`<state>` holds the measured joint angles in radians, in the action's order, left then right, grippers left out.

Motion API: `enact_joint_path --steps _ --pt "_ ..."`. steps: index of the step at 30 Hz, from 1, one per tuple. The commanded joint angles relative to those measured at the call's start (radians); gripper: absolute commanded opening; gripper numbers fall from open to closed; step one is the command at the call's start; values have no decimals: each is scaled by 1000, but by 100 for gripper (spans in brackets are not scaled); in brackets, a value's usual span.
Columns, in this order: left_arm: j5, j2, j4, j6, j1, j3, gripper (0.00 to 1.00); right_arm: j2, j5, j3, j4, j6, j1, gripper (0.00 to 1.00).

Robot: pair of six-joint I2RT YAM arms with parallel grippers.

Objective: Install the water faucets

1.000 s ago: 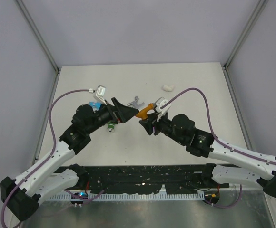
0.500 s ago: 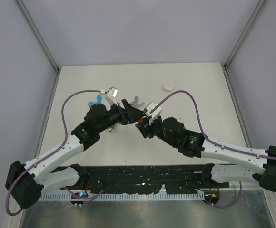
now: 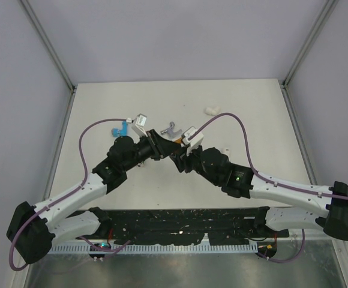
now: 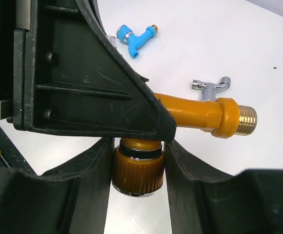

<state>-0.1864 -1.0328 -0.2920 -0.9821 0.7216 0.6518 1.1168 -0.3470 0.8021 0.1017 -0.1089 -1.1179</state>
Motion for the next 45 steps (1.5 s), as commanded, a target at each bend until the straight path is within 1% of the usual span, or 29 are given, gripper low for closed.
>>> enact_joint_path --steps 1,2,3,4,6,7,8,9,10,11,12,14,16,18,21,25,31,35,37,41,42,43,44,45 --pt "25 33 -72 32 -1 -6 0 8 20 29 84 -21 -5 27" --pt "15 37 -50 42 -8 -1 0 3 25 28 81 -21 -6 40" --pt "-2 46 -27 54 -28 2 0 -3 31 26 69 -17 -5 49" --pt "-36 54 -10 56 -54 0 0 -6 34 32 58 -11 -3 63" --pt "-137 71 -3 54 -123 -18 0 -18 67 49 1 -2 21 75" --pt "-190 82 -9 54 -158 -33 0 -32 98 54 -34 0 36 76" --pt "-241 92 -9 57 -197 -46 0 -41 194 63 -52 -3 80 78" --pt "-287 105 -6 65 -230 -55 0 -55 250 65 -74 -8 110 78" --pt "-338 118 -1 81 -263 -64 0 -67 395 65 -83 -9 159 80" --pt "-379 131 4 101 -284 -67 0 -84 446 62 -89 -11 187 81" --pt "-415 141 23 127 -300 -66 0 -90 532 56 -89 -11 234 82" --pt "-470 168 63 189 -312 -55 0 -109 650 43 -88 -11 289 82" --pt "-508 194 112 258 -312 -34 0 -123 753 37 -79 -2 325 82" --pt "-550 221 161 330 -312 -12 0 -133 822 37 -56 6 340 82" --pt "-608 246 208 393 -312 9 0 -124 932 54 -49 31 345 82" --pt "-705 269 223 424 -312 29 0 -92 1058 89 -63 64 343 79" --pt "-769 275 208 427 -310 32 0 -63 1118 112 -25 57 342 75" --pt "-791 269 197 428 -310 34 0 -22 1149 134 -10 43 337 70" --pt "-798 267 188 422 -310 35 0 -6 1154 143 0 37 331 66" --pt "-823 269 179 413 -307 35 0 18 1165 149 29 23 322 49" --pt "-828 269 179 411 -309 35 0 21 1172 151 35 21 323 42" --pt "-831 273 179 413 -309 32 0 31 1177 152 35 20 320 39" --pt "-829 277 179 413 -309 31 0 35 1181 152 36 17 319 31" --pt "-825 280 177 408 -309 29 0 37 1181 151 39 12 316 26"
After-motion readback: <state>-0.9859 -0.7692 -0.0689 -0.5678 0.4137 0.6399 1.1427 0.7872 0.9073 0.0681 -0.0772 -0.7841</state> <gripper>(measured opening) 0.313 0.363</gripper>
